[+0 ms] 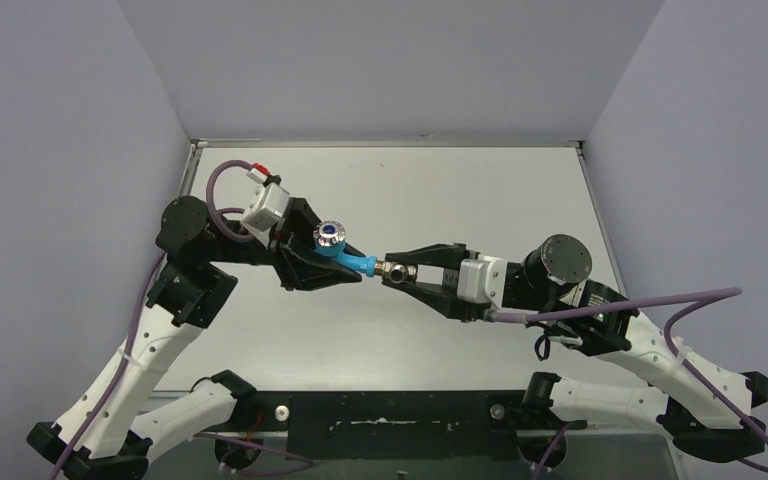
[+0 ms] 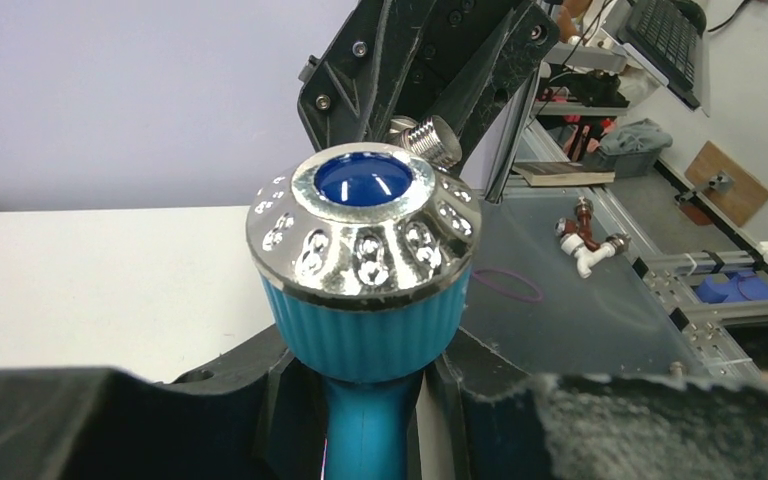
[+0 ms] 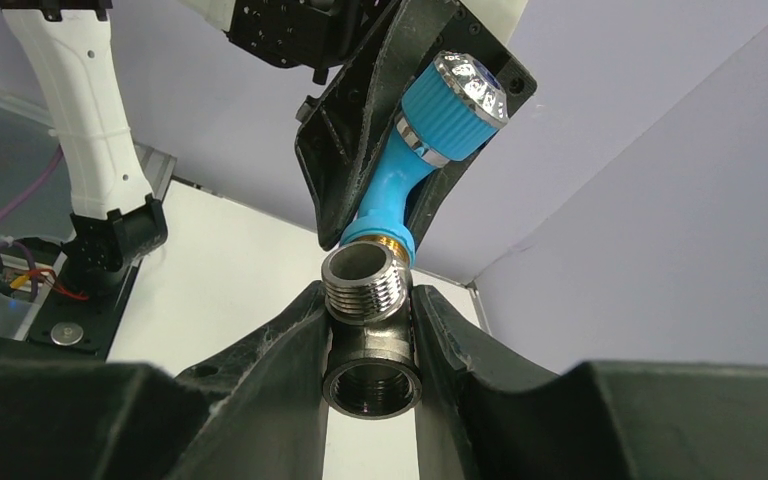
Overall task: Install the water faucets
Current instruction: Install the water faucet onto the adaptor.
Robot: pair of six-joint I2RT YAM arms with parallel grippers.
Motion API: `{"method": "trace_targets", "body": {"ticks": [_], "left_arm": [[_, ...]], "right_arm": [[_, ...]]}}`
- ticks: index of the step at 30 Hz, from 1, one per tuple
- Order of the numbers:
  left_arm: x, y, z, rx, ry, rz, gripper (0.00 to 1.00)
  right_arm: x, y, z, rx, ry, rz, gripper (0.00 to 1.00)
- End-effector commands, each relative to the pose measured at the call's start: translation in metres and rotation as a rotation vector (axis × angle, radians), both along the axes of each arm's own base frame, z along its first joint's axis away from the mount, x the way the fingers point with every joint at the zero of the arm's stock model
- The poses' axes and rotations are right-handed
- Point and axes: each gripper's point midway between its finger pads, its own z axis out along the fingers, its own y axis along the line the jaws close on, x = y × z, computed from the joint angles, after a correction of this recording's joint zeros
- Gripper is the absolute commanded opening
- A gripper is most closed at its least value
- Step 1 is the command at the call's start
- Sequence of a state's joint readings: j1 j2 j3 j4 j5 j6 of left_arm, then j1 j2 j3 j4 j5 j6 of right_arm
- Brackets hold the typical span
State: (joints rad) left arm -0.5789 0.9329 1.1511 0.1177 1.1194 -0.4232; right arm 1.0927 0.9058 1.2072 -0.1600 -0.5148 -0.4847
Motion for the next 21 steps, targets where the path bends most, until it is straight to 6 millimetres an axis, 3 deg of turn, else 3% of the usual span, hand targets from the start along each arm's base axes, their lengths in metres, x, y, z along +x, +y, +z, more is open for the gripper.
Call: {"method": "trace_targets", "body": {"ticks": [1, 10, 15, 21], "left_arm": [[-0.01, 0.005, 0.018, -0.032, -0.133, -0.016, 0.0], [-0.008, 0.005, 0.02, -0.04, -0.159, -0.002, 0.0], [-0.004, 0.002, 0.022, -0.054, -0.106, 0.01, 0.0], [0.0, -0.001, 0.021, -0.063, -0.005, 0.015, 0.0]], "right_arm": [[0.009, -0.001, 0.023, 0.088, 0.064, -0.049, 0.0], [0.013, -0.003, 0.019, 0.099, 0.141, -0.082, 0.0], [0.019, -0.007, 0.012, 0.067, -0.028, -0.12, 0.0], [0.043, -0.012, 0.009, -0.018, -0.205, -0.246, 0.0]]}}
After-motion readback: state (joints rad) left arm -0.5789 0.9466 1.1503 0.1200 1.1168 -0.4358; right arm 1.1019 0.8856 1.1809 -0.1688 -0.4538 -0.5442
